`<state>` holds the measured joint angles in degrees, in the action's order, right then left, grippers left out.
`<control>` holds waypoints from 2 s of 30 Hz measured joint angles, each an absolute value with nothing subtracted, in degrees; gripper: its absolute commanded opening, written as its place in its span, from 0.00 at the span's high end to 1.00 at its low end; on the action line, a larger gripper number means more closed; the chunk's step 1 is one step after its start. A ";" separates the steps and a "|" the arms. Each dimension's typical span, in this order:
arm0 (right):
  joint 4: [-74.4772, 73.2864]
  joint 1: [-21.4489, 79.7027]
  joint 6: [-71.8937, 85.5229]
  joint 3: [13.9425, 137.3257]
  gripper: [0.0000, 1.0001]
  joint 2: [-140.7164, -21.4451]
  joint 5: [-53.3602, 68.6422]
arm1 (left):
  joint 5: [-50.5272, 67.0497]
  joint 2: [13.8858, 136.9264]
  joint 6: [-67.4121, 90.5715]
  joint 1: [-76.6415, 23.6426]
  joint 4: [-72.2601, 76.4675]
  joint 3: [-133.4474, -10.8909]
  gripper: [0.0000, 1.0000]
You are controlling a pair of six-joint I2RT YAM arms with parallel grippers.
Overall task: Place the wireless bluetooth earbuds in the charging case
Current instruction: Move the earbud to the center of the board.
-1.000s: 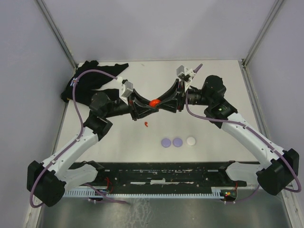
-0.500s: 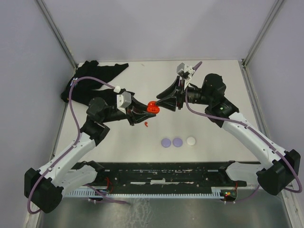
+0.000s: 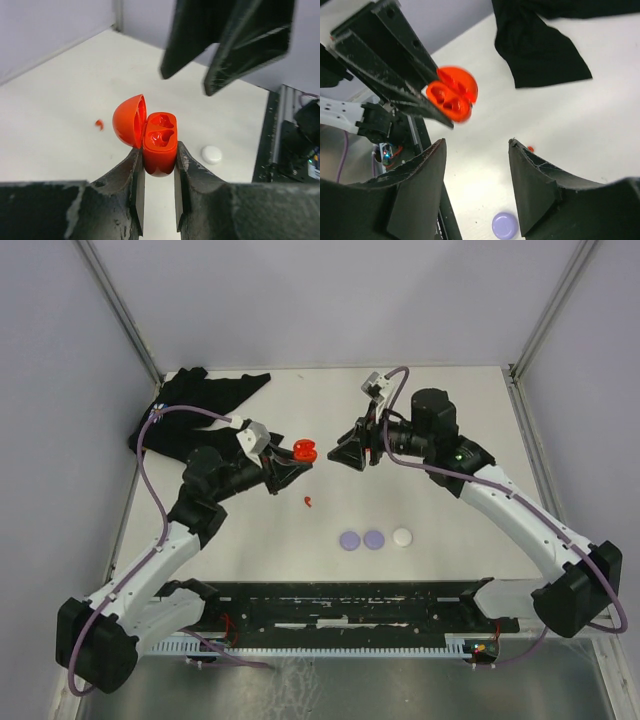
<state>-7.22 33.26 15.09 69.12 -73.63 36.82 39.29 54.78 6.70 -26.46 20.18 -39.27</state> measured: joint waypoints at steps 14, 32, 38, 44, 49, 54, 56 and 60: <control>-13.45 42.11 13.74 64.79 0.40 -90.63 19.97 | 18.59 52.14 10.90 -17.67 8.56 -32.58 0.97; -17.04 50.22 15.79 78.48 0.49 -114.10 2.92 | 7.38 37.19 6.31 -17.69 0.45 -27.77 0.97; -17.98 50.81 15.68 81.87 0.51 -118.02 -0.64 | 6.94 37.17 6.31 -17.69 0.58 -27.44 0.97; -19.64 51.11 15.00 84.36 0.58 -119.77 -2.04 | 6.96 37.17 6.31 -17.74 0.67 -27.18 0.97; -21.76 51.37 13.80 86.94 0.69 -121.43 -3.29 | 7.01 37.17 6.31 -17.76 0.97 -26.96 0.97; -24.12 51.51 12.19 87.81 0.77 -121.64 -4.97 | 7.49 37.17 6.33 -17.76 1.34 -26.81 0.97; -25.06 51.48 11.42 87.90 0.78 -121.56 -5.56 | 7.66 37.19 6.33 -17.76 1.54 -26.79 0.97; -27.49 50.92 10.00 87.29 0.79 -120.62 -6.37 | 7.97 37.19 6.35 -17.76 2.22 -26.72 0.97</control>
<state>-27.49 50.92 10.00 87.29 -120.62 -6.37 7.97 37.19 6.35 -17.76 2.22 -26.72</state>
